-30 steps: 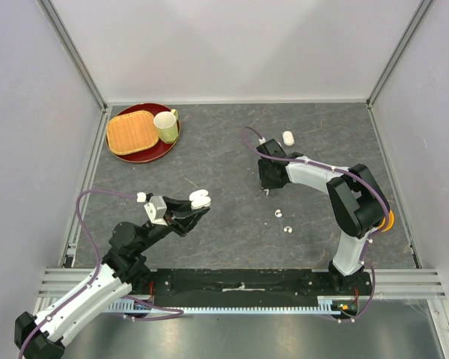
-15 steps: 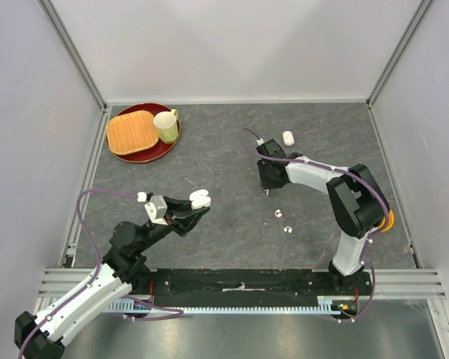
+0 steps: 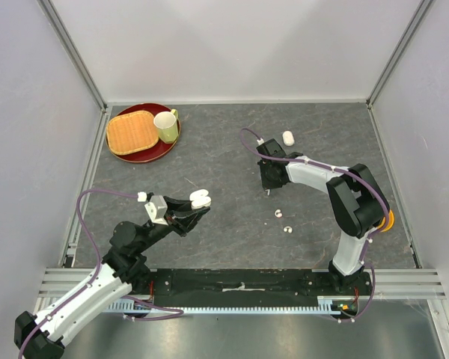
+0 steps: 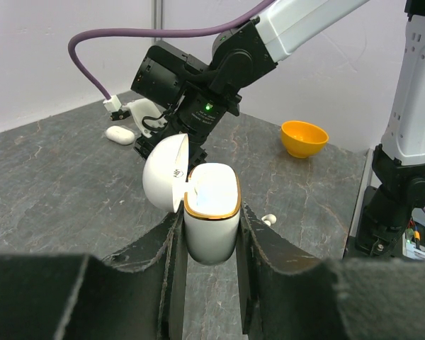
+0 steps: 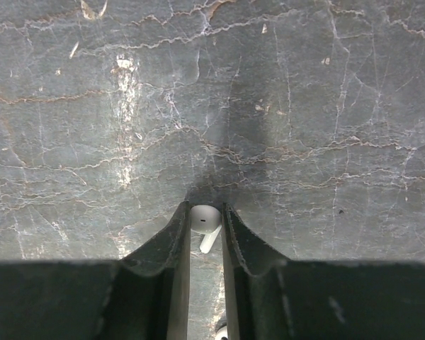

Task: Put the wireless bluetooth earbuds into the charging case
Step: Pick up the earbud from the center of the board.

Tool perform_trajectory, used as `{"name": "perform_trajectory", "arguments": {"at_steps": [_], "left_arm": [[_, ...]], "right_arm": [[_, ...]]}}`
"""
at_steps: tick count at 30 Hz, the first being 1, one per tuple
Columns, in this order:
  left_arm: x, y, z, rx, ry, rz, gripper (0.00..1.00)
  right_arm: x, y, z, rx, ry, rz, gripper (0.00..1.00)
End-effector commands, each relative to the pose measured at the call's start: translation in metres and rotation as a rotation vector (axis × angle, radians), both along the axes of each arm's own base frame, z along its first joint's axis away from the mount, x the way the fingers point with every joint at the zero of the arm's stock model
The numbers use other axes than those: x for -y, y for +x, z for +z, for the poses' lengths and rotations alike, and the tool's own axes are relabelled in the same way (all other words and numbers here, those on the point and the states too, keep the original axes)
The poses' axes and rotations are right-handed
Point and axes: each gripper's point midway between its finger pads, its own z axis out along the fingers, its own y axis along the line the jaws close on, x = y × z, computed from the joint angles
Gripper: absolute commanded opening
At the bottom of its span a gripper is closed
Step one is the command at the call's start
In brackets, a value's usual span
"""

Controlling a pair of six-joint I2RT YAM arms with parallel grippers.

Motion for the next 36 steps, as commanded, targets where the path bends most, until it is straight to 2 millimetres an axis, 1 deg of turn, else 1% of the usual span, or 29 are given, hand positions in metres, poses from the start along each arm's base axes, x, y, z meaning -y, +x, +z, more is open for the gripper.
{"name": "perform_trajectory", "arguments": {"at_steps": [1, 2, 4, 9, 15, 20, 23, 24, 25, 26, 27, 28, 29, 30, 31, 32, 33, 34, 35, 36], "left_arm": [[-0.003, 0.0, 0.019, 0.023, -0.057, 0.01, 0.02], [-0.003, 0.0, 0.019, 0.025, -0.057, 0.009, 0.02], [-0.002, 0.0, 0.019, 0.024, -0.056, 0.007, 0.02], [-0.002, 0.0, 0.018, 0.022, -0.056, 0.009, 0.02], [-0.003, 0.001, 0.017, 0.017, -0.057, 0.014, 0.02], [-0.003, 0.002, 0.017, 0.017, -0.057, 0.018, 0.02], [-0.003, 0.003, 0.016, 0.014, -0.057, 0.021, 0.02], [-0.004, 0.003, 0.017, 0.015, -0.059, 0.024, 0.02], [-0.003, 0.003, 0.016, 0.013, -0.058, 0.024, 0.02], [-0.003, 0.004, 0.015, 0.009, -0.056, 0.027, 0.02], [-0.003, 0.004, 0.016, 0.011, -0.06, 0.026, 0.02], [-0.003, 0.005, 0.016, 0.01, -0.061, 0.029, 0.02], [-0.003, 0.005, 0.016, 0.008, -0.062, 0.027, 0.02], [-0.002, 0.005, 0.016, 0.007, -0.063, 0.025, 0.02], [-0.003, 0.005, 0.016, 0.006, -0.065, 0.027, 0.02], [-0.002, 0.005, 0.016, 0.005, -0.066, 0.027, 0.02], [-0.002, 0.005, 0.017, 0.007, -0.07, 0.025, 0.02], [-0.002, 0.005, 0.016, 0.003, -0.07, 0.027, 0.02], [-0.002, 0.006, 0.016, 0.002, -0.07, 0.028, 0.02], [-0.002, 0.006, 0.017, 0.003, -0.072, 0.03, 0.02]], "right_arm": [[0.003, -0.002, -0.003, -0.021, -0.031, 0.0, 0.2], [0.002, -0.001, -0.002, -0.017, -0.028, 0.0, 0.2], [0.002, -0.001, 0.002, -0.007, -0.021, -0.002, 0.15], [-0.001, 0.003, 0.016, 0.034, 0.006, -0.007, 0.11], [-0.007, 0.005, 0.039, 0.111, 0.049, -0.017, 0.07], [-0.01, 0.005, 0.066, 0.2, 0.088, -0.034, 0.02], [-0.015, 0.003, 0.09, 0.282, 0.118, -0.035, 0.0], [-0.017, 0.002, 0.103, 0.32, 0.134, -0.035, 0.0], [-0.025, -0.001, 0.113, 0.354, 0.15, -0.021, 0.0], [-0.023, -0.001, 0.121, 0.393, 0.137, -0.04, 0.0], [-0.023, -0.004, 0.137, 0.439, 0.154, -0.045, 0.0], [-0.032, -0.008, 0.147, 0.476, 0.172, -0.028, 0.0], [-0.034, -0.011, 0.155, 0.501, 0.176, -0.029, 0.0], [-0.031, -0.013, 0.169, 0.547, 0.181, -0.049, 0.0], [-0.037, -0.018, 0.177, 0.571, 0.195, -0.041, 0.0], [-0.039, -0.02, 0.184, 0.593, 0.206, -0.043, 0.0], [-0.036, -0.023, 0.195, 0.627, 0.218, -0.055, 0.0], [-0.043, -0.028, 0.203, 0.649, 0.242, -0.043, 0.0], [-0.044, -0.03, 0.21, 0.67, 0.257, -0.045, 0.0], [-0.047, -0.036, 0.222, 0.703, 0.286, -0.044, 0.0]]}}
